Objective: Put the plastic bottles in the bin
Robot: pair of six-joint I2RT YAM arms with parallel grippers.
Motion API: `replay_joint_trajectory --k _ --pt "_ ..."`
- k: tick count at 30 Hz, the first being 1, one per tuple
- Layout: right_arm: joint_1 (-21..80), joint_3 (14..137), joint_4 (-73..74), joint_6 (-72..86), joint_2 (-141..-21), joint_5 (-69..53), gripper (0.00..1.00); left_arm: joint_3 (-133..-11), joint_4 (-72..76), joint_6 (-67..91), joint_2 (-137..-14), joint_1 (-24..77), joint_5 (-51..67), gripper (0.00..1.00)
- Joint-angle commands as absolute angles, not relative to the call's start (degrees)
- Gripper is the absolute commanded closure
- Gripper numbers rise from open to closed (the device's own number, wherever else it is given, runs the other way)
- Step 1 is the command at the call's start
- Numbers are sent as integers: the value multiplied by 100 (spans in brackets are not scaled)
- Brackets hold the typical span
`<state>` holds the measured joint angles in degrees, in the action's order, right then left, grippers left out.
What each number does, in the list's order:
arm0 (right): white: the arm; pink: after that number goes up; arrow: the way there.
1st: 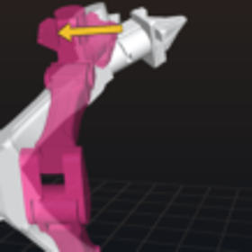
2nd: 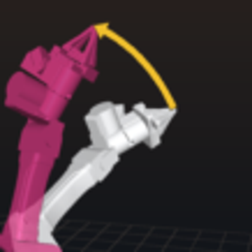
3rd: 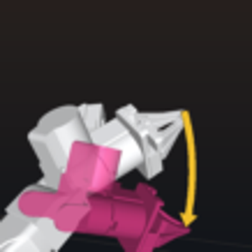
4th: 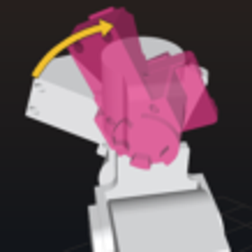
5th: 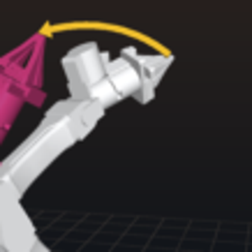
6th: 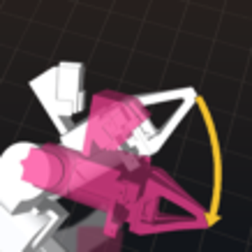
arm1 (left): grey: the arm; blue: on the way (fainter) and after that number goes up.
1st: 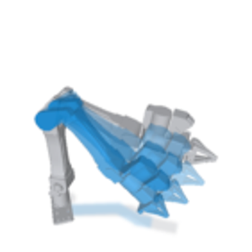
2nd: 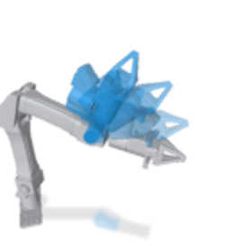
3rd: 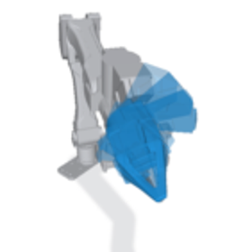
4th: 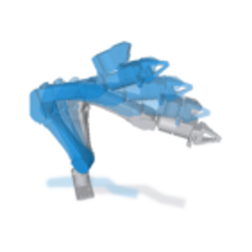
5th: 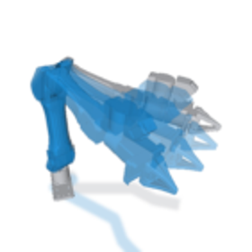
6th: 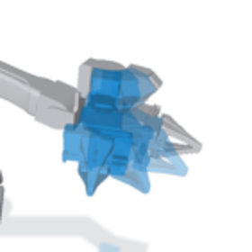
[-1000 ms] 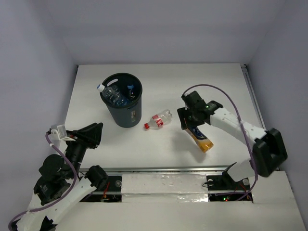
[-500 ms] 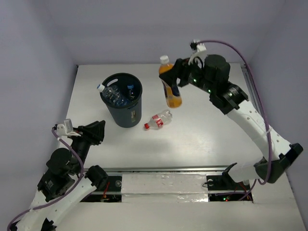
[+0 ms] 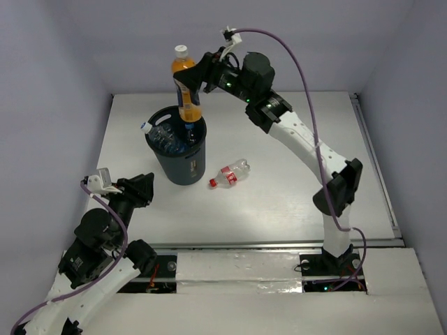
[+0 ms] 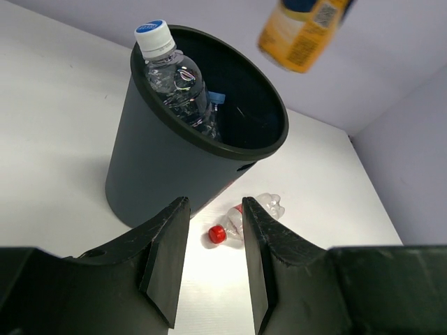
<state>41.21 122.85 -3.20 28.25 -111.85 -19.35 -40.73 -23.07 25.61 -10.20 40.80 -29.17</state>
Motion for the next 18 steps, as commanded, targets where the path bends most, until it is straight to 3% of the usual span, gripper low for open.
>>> replay_joint_trajectory --k 1,8,18 --pt "4351 13077 -502 2471 -11652 -1768 42 -4043 -2162 2558 -1125 4052 -2936 67" --pt "4553 13166 -168 1732 -12242 -1039 41 -4034 -2145 2540 -1064 4000 -2918 67" --pt "4931 11919 -589 1266 -12199 -352 37 -4025 -2136 2531 -1107 3999 -2909 67"
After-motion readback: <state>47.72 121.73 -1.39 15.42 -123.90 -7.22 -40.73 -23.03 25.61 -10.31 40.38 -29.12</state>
